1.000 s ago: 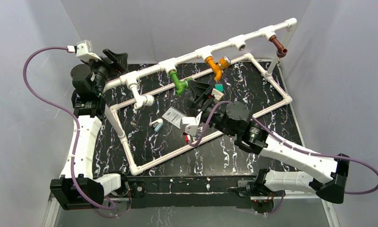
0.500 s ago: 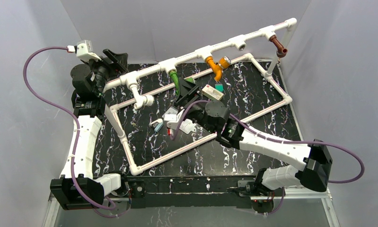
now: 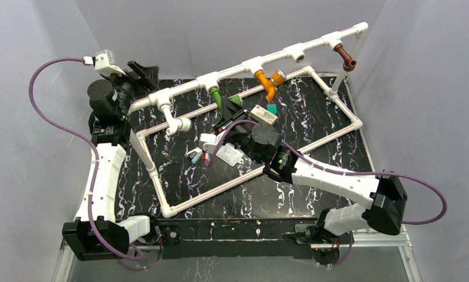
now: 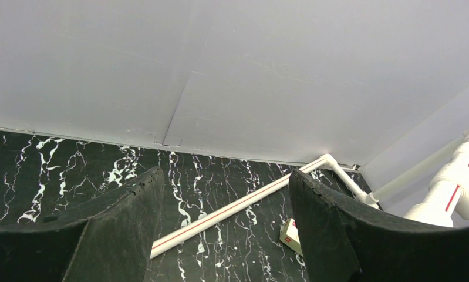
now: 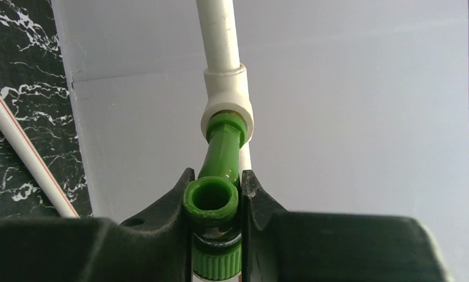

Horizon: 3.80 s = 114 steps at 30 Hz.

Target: Install the water faucets

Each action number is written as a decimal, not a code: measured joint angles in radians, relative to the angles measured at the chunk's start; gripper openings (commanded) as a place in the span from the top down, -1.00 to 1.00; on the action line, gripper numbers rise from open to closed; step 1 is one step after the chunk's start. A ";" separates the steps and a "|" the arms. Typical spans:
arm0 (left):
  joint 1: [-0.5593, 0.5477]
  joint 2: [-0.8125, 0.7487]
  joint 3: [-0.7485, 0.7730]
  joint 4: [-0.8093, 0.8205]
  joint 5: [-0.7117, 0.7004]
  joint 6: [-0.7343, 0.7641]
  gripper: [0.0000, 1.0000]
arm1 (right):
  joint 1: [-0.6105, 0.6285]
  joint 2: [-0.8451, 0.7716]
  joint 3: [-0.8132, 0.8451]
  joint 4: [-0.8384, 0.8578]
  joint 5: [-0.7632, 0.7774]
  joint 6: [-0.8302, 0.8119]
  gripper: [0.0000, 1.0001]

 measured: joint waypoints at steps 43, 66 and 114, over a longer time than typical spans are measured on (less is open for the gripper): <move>0.005 0.008 0.003 0.006 0.022 -0.008 -0.50 | -0.002 0.038 -0.031 0.251 0.279 1.845 0.97; 0.015 0.009 0.005 0.008 0.022 -0.006 -0.50 | -0.060 0.051 -0.082 0.271 0.235 2.985 0.97; 0.016 0.008 0.005 0.007 0.022 -0.008 -0.50 | -0.165 -0.335 0.069 -0.345 -0.166 1.400 -0.97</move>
